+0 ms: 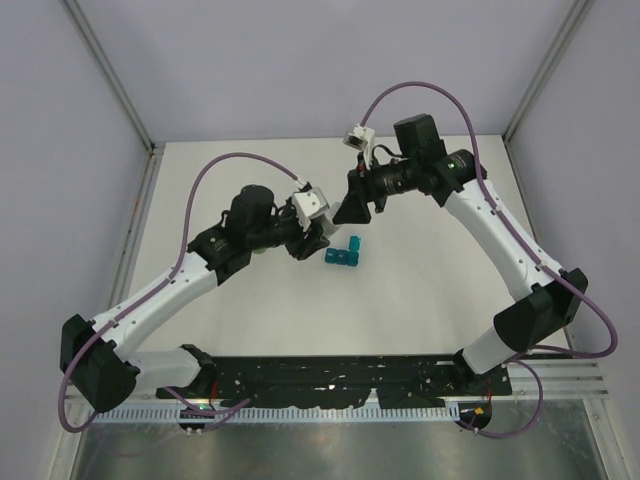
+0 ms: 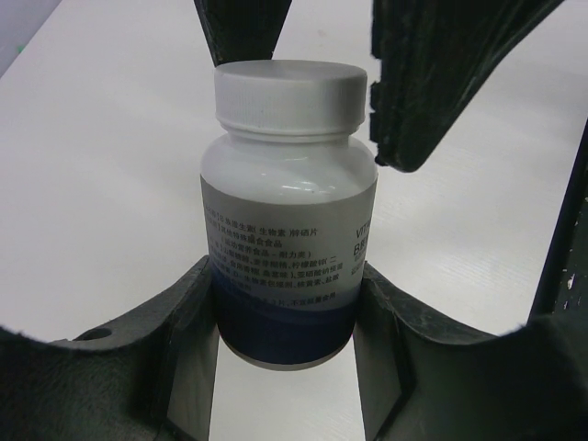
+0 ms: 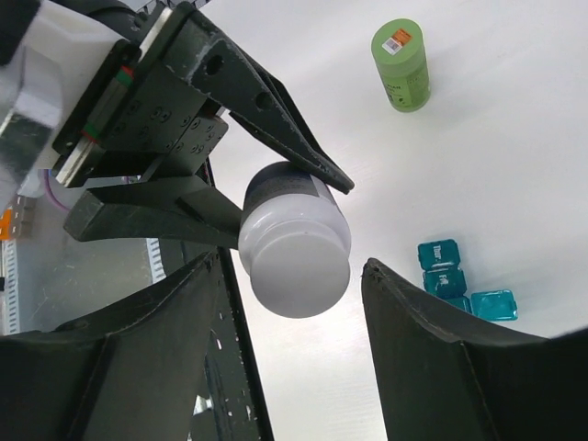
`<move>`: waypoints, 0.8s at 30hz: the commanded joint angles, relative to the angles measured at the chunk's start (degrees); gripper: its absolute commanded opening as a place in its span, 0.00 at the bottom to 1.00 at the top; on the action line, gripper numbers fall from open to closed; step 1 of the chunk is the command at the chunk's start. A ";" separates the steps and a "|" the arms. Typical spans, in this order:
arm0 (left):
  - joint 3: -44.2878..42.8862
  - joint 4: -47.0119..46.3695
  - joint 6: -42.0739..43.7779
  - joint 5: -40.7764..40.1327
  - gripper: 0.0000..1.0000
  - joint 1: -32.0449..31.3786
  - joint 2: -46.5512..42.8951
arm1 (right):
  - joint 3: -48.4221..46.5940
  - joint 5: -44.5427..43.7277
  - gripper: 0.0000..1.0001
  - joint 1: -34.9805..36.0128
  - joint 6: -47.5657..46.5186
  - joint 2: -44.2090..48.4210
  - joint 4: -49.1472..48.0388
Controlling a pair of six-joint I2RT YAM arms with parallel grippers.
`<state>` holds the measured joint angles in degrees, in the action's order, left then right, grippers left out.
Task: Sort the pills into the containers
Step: Unscrew the lid of the pill bottle.
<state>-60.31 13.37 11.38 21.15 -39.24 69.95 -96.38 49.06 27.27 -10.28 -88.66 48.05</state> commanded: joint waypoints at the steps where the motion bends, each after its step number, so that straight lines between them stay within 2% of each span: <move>1: 0.20 -1.94 0.14 1.88 0.00 0.22 -2.45 | -1.00 0.78 0.66 -0.02 0.35 -0.63 -1.03; 4: 0.46 -2.20 0.05 2.23 0.00 0.22 -2.63 | -0.92 1.13 0.61 0.07 0.27 -0.90 -1.12; 6: 0.55 -2.20 -0.04 2.49 0.00 0.22 -2.54 | -0.92 1.65 0.53 0.07 0.26 -0.90 -1.03; 8: 0.72 -2.20 -0.13 2.84 0.00 0.22 -2.37 | -0.83 2.62 0.40 0.07 0.00 -0.81 -1.12; 9: 0.90 -2.29 -0.30 3.20 0.00 0.22 -2.37 | -0.74 3.06 0.30 0.07 -0.26 -0.72 -1.03; 11: 1.08 -2.29 -0.83 4.51 0.00 0.22 -2.45 | -0.65 3.50 0.19 0.16 -1.84 -0.20 -0.68; 16: -0.15 0.77 -3.37 13.19 0.00 0.40 -2.98 | -0.30 4.82 0.14 0.59 -10.52 1.91 2.13; 19: -2.52 5.69 -4.17 20.40 0.00 0.57 -2.81 | -0.74 5.35 0.13 1.47 -16.33 3.14 4.67; 21: -4.80 9.82 -4.08 25.07 0.00 0.57 -2.45 | -1.18 5.35 0.13 2.35 -23.95 4.55 7.05; 24: -8.49 15.62 -3.73 30.69 0.00 0.66 -1.75 | -2.75 2.64 0.13 5.06 -29.96 6.39 10.73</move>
<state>-62.43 21.52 7.92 36.69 -38.04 68.88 -96.27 53.60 29.69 -26.68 -87.05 56.12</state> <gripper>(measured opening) 0.539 0.468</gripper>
